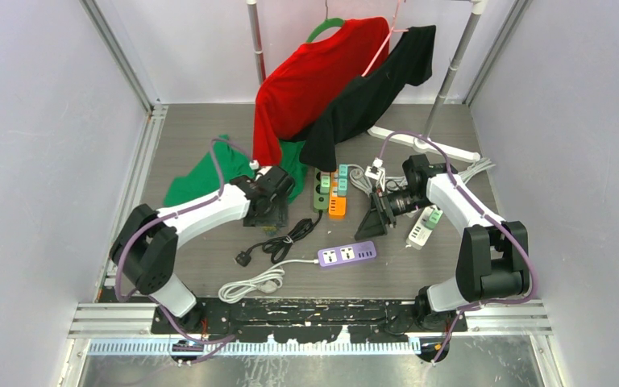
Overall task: Pull the plug off the socket
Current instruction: Place the plug at the center of the board, then pick up the socket from the center of the board.
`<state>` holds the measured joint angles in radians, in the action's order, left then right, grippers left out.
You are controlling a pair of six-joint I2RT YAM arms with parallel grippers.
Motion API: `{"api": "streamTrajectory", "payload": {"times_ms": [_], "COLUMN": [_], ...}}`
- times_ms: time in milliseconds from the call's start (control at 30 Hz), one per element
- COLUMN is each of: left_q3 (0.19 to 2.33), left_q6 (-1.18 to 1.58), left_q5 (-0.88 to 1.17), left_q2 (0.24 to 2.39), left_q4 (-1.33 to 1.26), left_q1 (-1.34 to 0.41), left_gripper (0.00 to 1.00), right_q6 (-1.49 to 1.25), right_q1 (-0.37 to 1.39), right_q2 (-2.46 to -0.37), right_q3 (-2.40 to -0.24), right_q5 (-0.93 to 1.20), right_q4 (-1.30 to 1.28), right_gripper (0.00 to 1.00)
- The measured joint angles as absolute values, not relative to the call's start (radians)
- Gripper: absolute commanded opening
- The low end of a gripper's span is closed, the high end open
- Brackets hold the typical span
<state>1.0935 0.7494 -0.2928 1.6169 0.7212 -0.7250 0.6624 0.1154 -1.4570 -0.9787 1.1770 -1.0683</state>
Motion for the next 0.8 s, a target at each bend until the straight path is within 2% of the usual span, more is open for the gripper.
{"api": "streamTrajectory", "payload": {"times_ms": [167,267,467,633,800], "left_q3": [1.094,1.093,1.052,1.002,0.913], "left_q6": [0.722,0.685,0.562,0.425,0.257], "left_q5": [-0.25,-0.19,0.014,0.149,0.183], "left_q2": [1.524,1.43,1.139,0.904,0.73], "left_q4": [0.73,0.718,0.57,0.439,0.388], "left_q1": [-0.724,-0.724,-0.724,-0.724,-0.724], "left_gripper": [0.73,0.77,0.95,0.96,0.97], "right_q6": [0.72,0.778,0.838,0.764,0.574], "right_q1": [0.1,0.063,-0.077,-0.203,-0.302], "right_q2": [-1.442,-1.406,-1.256,-1.12,-1.034], "right_q3": [-0.995,-1.007,-1.007,-0.984,-0.952], "right_q5": [1.175,1.169,1.146,1.071,0.879], "right_q4": [-1.118,-1.161,-1.195,-1.121,-0.984], "right_gripper": [0.81,0.85,0.92,0.97,0.98]}}
